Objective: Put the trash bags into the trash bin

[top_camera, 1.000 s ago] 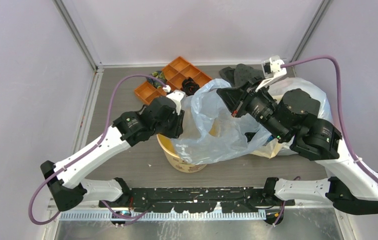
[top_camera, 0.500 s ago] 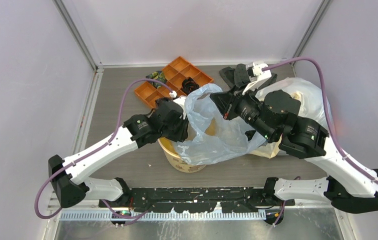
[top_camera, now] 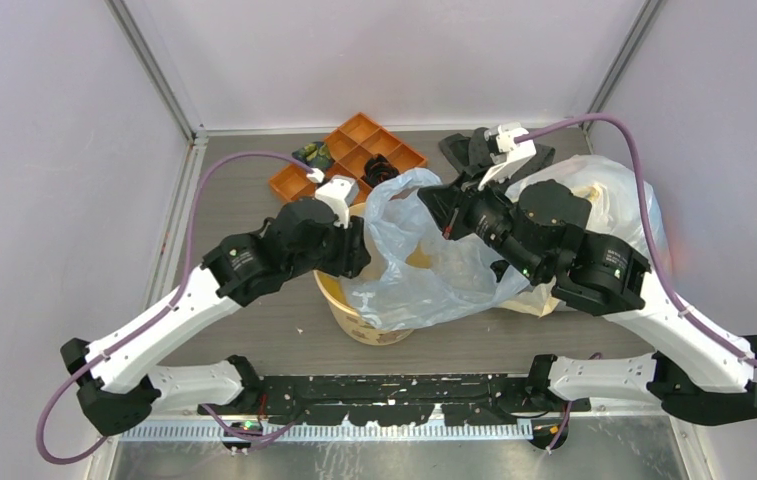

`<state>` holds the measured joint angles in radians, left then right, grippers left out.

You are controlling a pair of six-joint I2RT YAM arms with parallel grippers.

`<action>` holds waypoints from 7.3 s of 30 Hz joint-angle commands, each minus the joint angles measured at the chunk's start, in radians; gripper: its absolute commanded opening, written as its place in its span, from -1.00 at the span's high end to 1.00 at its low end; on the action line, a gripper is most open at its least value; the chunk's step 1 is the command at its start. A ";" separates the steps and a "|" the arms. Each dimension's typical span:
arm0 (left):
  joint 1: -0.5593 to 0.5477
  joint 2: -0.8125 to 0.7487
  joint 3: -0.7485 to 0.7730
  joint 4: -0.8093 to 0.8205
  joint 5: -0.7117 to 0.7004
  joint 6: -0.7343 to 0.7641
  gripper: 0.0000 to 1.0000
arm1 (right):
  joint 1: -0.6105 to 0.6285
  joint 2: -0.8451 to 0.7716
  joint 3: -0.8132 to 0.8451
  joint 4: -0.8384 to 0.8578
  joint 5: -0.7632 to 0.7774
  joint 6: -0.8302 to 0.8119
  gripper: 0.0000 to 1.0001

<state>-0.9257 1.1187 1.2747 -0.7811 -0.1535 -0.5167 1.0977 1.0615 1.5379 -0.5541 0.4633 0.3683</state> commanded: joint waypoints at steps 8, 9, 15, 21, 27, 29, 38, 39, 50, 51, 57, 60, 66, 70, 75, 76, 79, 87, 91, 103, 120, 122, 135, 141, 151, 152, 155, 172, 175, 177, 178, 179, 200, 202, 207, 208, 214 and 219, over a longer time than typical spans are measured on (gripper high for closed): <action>0.014 -0.095 0.165 -0.150 -0.200 0.076 -0.10 | 0.003 0.019 0.054 0.015 -0.062 -0.090 0.85; 0.027 -0.100 0.191 -0.173 -0.214 0.093 -0.11 | 0.003 0.025 0.060 0.010 -0.081 -0.101 0.85; 0.068 -0.156 0.346 -0.210 -0.131 0.172 -0.25 | 0.003 0.079 0.119 -0.039 -0.220 -0.173 0.83; 0.068 -0.235 0.378 -0.076 0.140 0.214 -0.50 | 0.004 0.135 0.168 -0.050 -0.287 -0.206 0.82; 0.068 -0.138 0.415 -0.054 0.252 0.244 -0.52 | 0.003 0.200 0.252 -0.070 -0.342 -0.224 0.81; 0.068 -0.113 0.433 -0.047 0.230 0.255 -0.52 | 0.003 0.217 0.273 -0.077 -0.351 -0.226 0.80; 0.068 -0.027 0.478 -0.016 0.217 0.282 -0.51 | 0.002 0.249 0.323 -0.088 -0.321 -0.228 0.78; 0.068 -0.020 0.477 -0.012 0.214 0.276 -0.48 | 0.003 0.252 0.327 -0.089 -0.308 -0.227 0.78; 0.068 -0.019 0.483 -0.011 0.163 0.257 0.79 | 0.003 0.263 0.341 -0.125 -0.219 -0.212 0.02; 0.068 -0.011 0.492 -0.033 0.135 0.255 0.93 | 0.003 0.261 0.348 -0.136 -0.208 -0.207 -0.18; 0.068 -0.023 0.537 -0.118 -0.101 0.227 0.99 | 0.002 0.177 0.340 -0.210 -0.114 -0.157 -0.45; 0.068 -0.036 0.557 -0.135 -0.111 0.236 0.99 | 0.003 0.111 0.291 -0.244 -0.096 -0.121 -0.30; 0.068 -0.050 0.564 -0.152 -0.076 0.241 0.99 | 0.004 0.073 0.197 -0.279 -0.144 -0.029 0.13; 0.068 -0.071 0.543 -0.154 -0.069 0.238 0.99 | 0.004 0.093 0.123 -0.292 -0.106 0.016 0.36; 0.068 -0.103 0.526 -0.142 -0.048 0.236 0.99 | 0.005 0.149 0.076 -0.277 -0.114 0.033 0.49; 0.068 -0.107 0.525 -0.140 -0.047 0.236 0.99 | 0.005 0.162 0.065 -0.259 -0.137 0.043 0.52; 0.068 -0.115 0.513 -0.120 -0.029 0.236 0.99 | 0.016 0.207 0.027 -0.199 -0.210 0.075 0.56; 0.068 -0.126 0.505 -0.088 0.005 0.212 0.99 | 0.039 0.255 -0.110 -0.088 -0.039 0.153 0.44; 0.068 -0.148 0.513 -0.108 -0.060 0.216 0.99 | -0.003 0.229 -0.183 -0.103 0.071 0.148 0.39; 0.068 -0.158 0.491 -0.104 -0.090 0.233 0.99 | -0.052 0.191 -0.173 -0.126 0.001 0.091 0.22; 0.068 -0.082 0.540 -0.079 -0.126 0.259 0.99 | 0.084 0.218 -0.158 -0.013 -0.110 -0.025 0.51; 0.068 -0.076 0.553 -0.083 -0.135 0.266 0.99 | 0.103 0.220 -0.162 -0.017 -0.124 -0.073 0.60; 0.068 -0.015 0.595 -0.116 -0.176 0.268 0.99 | 0.110 0.203 -0.262 0.058 -0.092 -0.210 0.92; 0.068 -0.008 0.596 -0.118 -0.187 0.270 0.99 | 0.110 0.152 -0.276 0.114 -0.074 -0.279 0.91; 0.068 -0.013 0.589 -0.111 -0.161 0.264 0.99 | 0.110 0.192 -0.208 0.048 -0.208 -0.430 0.67; 0.068 -0.015 0.588 -0.110 -0.159 0.264 0.99 | 0.110 0.201 -0.200 0.031 -0.223 -0.438 0.67; 0.068 -0.022 0.588 -0.102 -0.156 0.264 0.99 | 0.108 0.240 -0.171 -0.018 -0.256 -0.432 0.67; 0.068 -0.131 0.481 -0.003 -0.193 0.255 0.99 | 0.061 0.249 -0.260 0.029 -0.235 -0.161 0.86; 0.068 -0.100 0.517 -0.026 -0.181 0.264 0.99 | 0.060 0.256 -0.252 0.002 -0.236 -0.180 0.88; 0.068 -0.084 0.526 -0.024 -0.173 0.266 0.99 | 0.063 0.250 -0.250 -0.002 -0.289 -0.193 0.88; 0.068 -0.076 0.531 -0.024 -0.172 0.268 0.99 | 0.065 0.249 -0.246 -0.007 -0.307 -0.202 0.88; 0.068 -0.067 0.535 -0.024 -0.171 0.271 0.99 | 0.068 0.247 -0.241 -0.017 -0.318 -0.211 0.88; 0.068 -0.061 0.512 0.103 -0.089 0.305 0.99 | 0.024 0.332 -0.183 -0.124 -0.381 -0.093 0.94; 0.068 -0.062 0.508 0.112 -0.073 0.309 0.99 | 0.007 0.334 -0.194 -0.127 -0.395 -0.086 0.95; 0.068 -0.063 0.486 0.135 -0.035 0.319 0.99 | -0.016 0.395 -0.163 -0.186 -0.393 -0.074 0.96; 0.068 -0.064 0.483 0.138 -0.035 0.317 0.99 | -0.023 0.409 -0.152 -0.194 -0.390 -0.069 0.96; 0.068 -0.079 0.445 0.141 -0.035 0.313 0.99 | -0.063 0.459 -0.158 -0.187 -0.370 -0.018 0.99; 0.068 -0.113 0.389 0.144 -0.039 0.305 0.99 | -0.079 0.501 -0.147 -0.200 -0.281 0.005 0.99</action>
<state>-0.8589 1.0481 1.6932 -0.6895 -0.2043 -0.2195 1.0294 1.5436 1.3487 -0.7425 0.0998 0.3367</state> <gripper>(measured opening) 0.011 0.020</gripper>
